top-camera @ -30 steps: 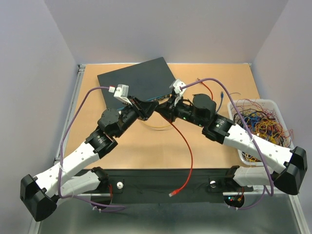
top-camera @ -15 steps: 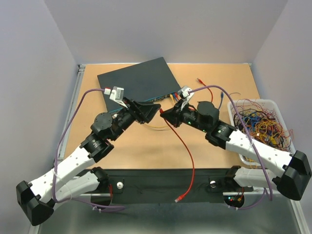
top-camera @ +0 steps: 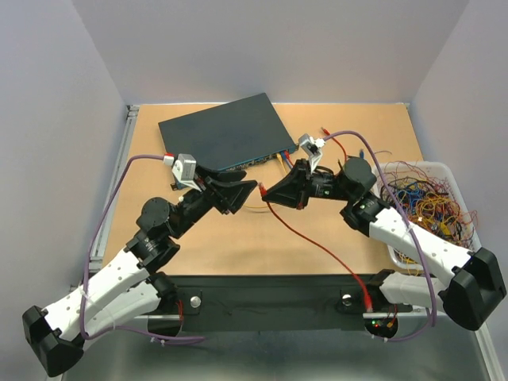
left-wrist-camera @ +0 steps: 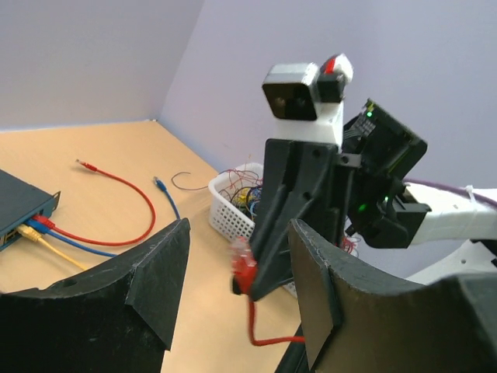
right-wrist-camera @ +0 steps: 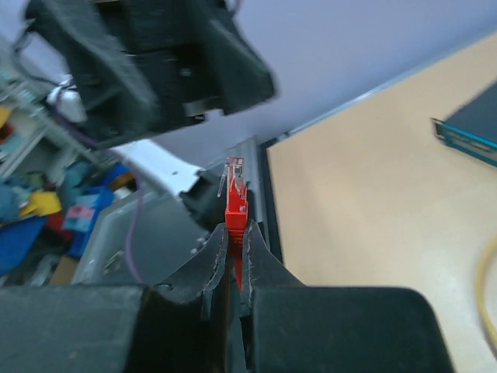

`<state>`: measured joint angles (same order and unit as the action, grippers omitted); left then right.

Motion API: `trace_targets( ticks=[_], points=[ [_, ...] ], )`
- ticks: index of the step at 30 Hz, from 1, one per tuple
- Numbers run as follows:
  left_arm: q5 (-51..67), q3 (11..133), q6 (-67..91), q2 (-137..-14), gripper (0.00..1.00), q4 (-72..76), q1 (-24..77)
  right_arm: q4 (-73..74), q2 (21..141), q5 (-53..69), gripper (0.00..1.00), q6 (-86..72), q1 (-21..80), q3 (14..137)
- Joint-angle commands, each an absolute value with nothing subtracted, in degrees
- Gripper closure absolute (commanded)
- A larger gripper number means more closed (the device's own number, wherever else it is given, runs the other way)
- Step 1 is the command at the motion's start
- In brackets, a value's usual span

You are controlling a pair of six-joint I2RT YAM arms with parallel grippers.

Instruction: Insert the plug into the switch port

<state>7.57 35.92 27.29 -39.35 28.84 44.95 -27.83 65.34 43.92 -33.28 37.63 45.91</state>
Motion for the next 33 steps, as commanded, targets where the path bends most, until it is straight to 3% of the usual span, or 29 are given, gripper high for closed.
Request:
trace_targets(
  ticks=[1, 17, 24, 27, 31, 33],
  points=[
    [9.67, 34.63, 24.43, -38.76, 0.36, 34.45, 45.26, -39.90, 66.00, 55.72, 1.00, -40.51, 37.88, 47.28],
    [16.44, 34.37, 26.28, -42.45, 0.38, 38.76, 45.26, -42.27, 68.38, 55.90, 1.00, -42.36, 37.88, 49.22],
    [16.96, 33.22, 26.98, -42.54, 0.46, 39.02, 45.26, -42.45, 68.99, 54.49, 1.00, -42.19, 37.88, 50.27],
    [17.14, 32.61, 27.33, -42.54, 0.59, 39.20, 45.26, -42.98, 69.26, 54.05, 0.99, -42.45, 37.88, 50.62],
    [17.67, 32.34, 27.42, -42.10, 0.86, 39.20, 45.26, -43.33, 69.34, 53.79, 1.00, -42.71, 37.88, 50.71],
    [17.75, 32.34, 27.60, -41.93, 0.91, 39.20, 45.26, -43.42, 69.08, 52.83, 1.00, -42.71, 37.97, 50.54]
  ],
)
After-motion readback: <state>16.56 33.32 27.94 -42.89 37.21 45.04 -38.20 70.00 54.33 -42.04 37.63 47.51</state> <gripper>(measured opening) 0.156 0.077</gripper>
